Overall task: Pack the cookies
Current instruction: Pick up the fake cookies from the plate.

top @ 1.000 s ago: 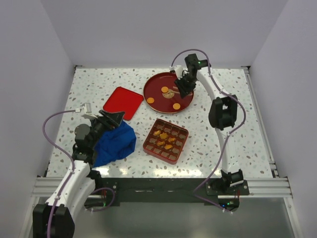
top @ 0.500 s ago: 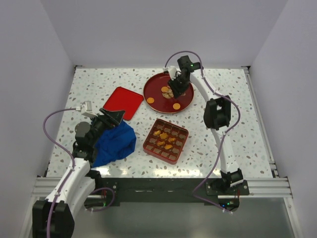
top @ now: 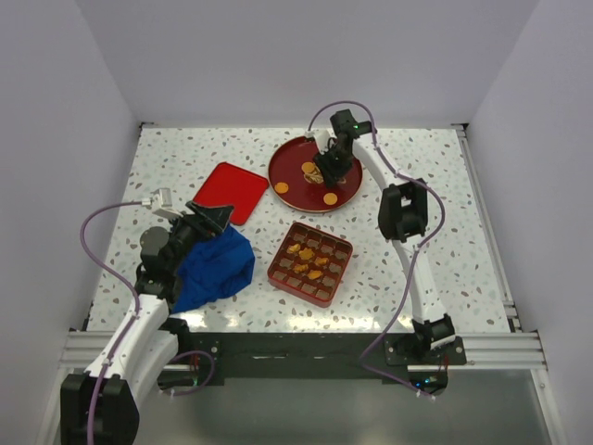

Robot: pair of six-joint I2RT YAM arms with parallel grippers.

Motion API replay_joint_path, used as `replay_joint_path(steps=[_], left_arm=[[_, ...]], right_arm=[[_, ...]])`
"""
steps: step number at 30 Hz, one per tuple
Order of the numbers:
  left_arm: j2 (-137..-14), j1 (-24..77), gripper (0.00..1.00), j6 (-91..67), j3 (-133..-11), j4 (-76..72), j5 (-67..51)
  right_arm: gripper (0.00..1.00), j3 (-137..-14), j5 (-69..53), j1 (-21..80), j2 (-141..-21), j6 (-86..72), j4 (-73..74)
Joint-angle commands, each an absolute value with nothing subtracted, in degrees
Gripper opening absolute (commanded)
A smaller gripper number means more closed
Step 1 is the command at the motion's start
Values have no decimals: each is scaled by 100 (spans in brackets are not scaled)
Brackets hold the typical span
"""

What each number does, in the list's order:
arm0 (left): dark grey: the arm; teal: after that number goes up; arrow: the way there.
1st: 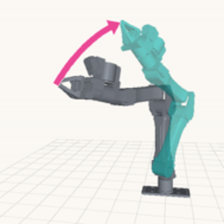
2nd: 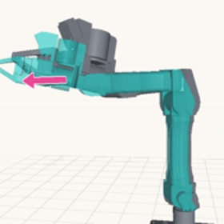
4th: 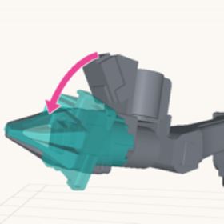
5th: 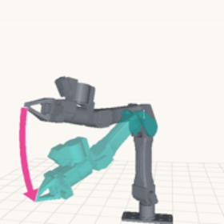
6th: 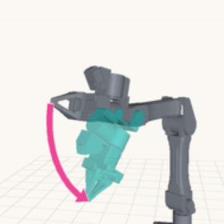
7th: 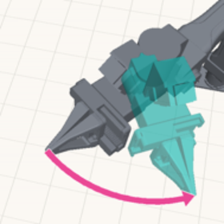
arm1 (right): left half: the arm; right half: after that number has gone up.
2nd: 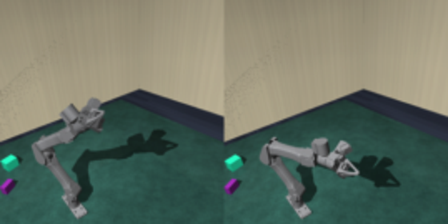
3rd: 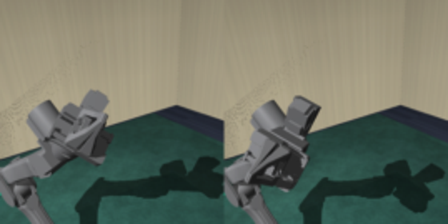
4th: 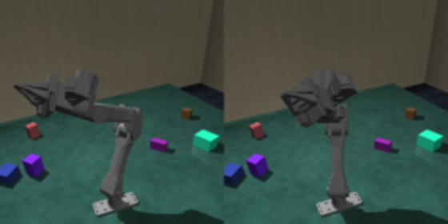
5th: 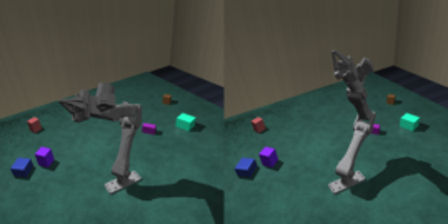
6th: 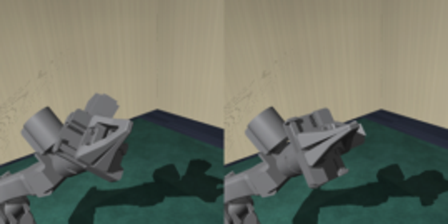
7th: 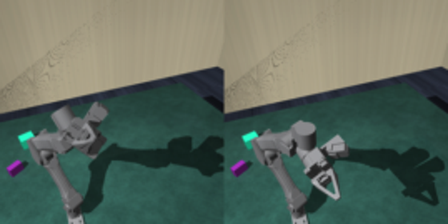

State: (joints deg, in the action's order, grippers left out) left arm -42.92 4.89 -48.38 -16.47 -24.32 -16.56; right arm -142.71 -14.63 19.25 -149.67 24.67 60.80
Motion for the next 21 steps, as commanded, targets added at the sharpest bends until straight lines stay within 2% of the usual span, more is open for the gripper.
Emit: replay_joint_path(steps=[1, 21], left_arm=[[-4307, 448, 79, -4711, -1916, -2505, -1696], [-4368, 448, 79, -4711, -1969, -2479, -1679]], right_arm=[[42, -14546, -1477, 1969, -14889, 2391, 5959], [45, -14634, -1485, 1978, -15029, 2303, 5862]])
